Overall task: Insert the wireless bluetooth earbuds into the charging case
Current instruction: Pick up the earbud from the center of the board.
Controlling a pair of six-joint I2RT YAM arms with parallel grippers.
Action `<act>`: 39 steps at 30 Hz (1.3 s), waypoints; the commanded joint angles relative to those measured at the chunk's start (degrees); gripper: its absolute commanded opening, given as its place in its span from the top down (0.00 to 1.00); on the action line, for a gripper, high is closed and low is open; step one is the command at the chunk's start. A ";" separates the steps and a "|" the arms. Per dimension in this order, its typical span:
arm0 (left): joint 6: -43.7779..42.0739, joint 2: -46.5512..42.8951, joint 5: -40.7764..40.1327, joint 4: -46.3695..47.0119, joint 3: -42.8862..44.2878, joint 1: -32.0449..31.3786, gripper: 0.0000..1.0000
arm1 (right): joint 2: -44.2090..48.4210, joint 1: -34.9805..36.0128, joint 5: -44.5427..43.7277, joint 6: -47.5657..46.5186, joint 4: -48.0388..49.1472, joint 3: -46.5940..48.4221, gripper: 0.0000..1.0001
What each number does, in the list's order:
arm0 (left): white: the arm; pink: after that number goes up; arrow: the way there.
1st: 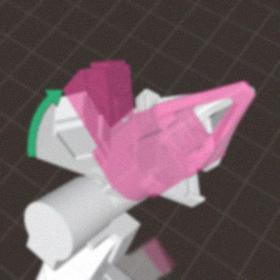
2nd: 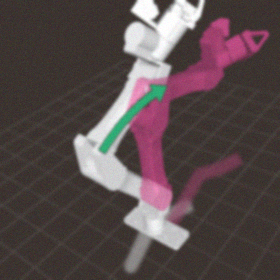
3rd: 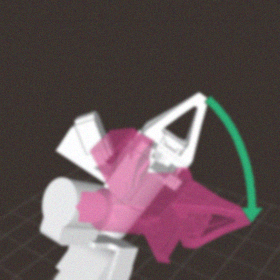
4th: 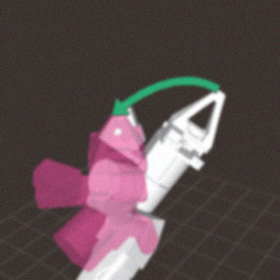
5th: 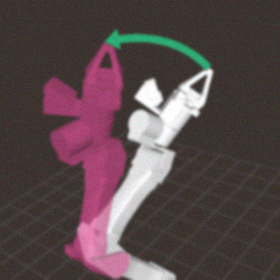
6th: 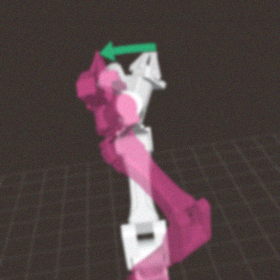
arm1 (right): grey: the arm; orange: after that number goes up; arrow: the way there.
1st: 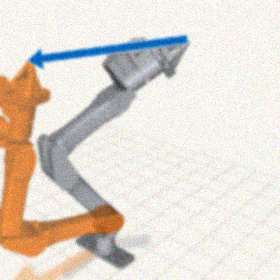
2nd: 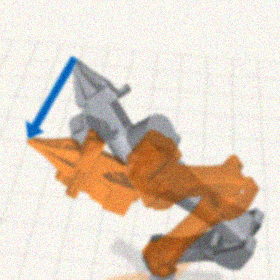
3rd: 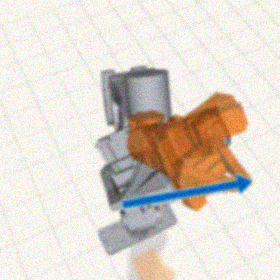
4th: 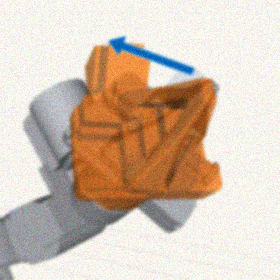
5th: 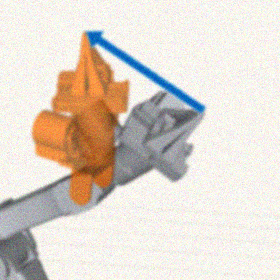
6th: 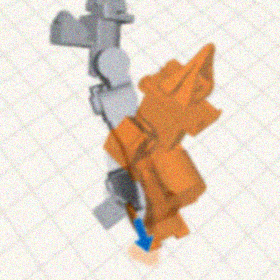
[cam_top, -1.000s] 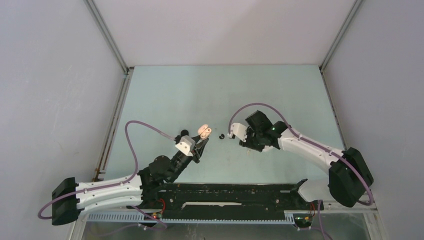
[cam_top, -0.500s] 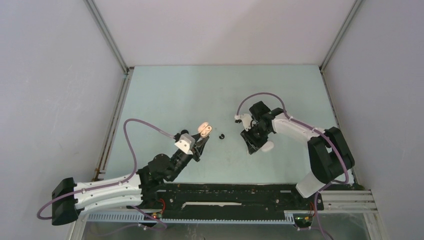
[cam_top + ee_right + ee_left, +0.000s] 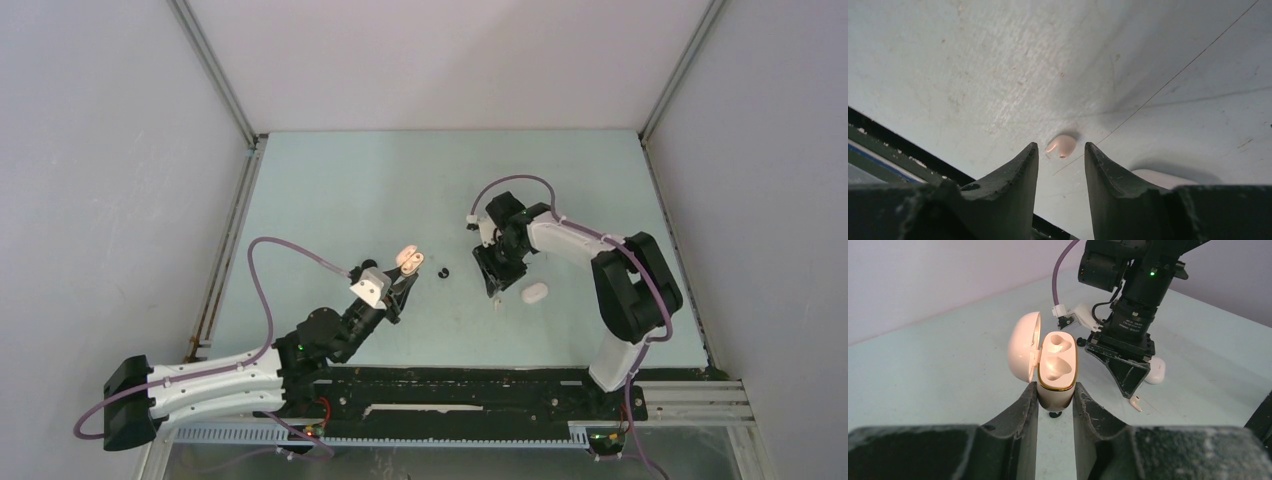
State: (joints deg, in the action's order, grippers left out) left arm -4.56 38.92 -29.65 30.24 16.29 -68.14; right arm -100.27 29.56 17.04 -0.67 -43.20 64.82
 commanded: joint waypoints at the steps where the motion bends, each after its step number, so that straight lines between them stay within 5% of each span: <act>1: -0.81 -0.58 -0.50 1.32 1.81 -0.37 1.00 | -2.96 0.66 -3.39 3.65 -0.88 3.18 0.59; 39: 0.03 2.10 1.15 4.68 0.67 -0.35 1.00 | -3.34 5.87 -15.58 3.46 -1.77 0.87 0.71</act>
State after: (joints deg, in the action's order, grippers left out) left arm -4.54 40.45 -29.34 31.77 16.29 -68.14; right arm -105.41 34.85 4.91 2.61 -45.74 66.08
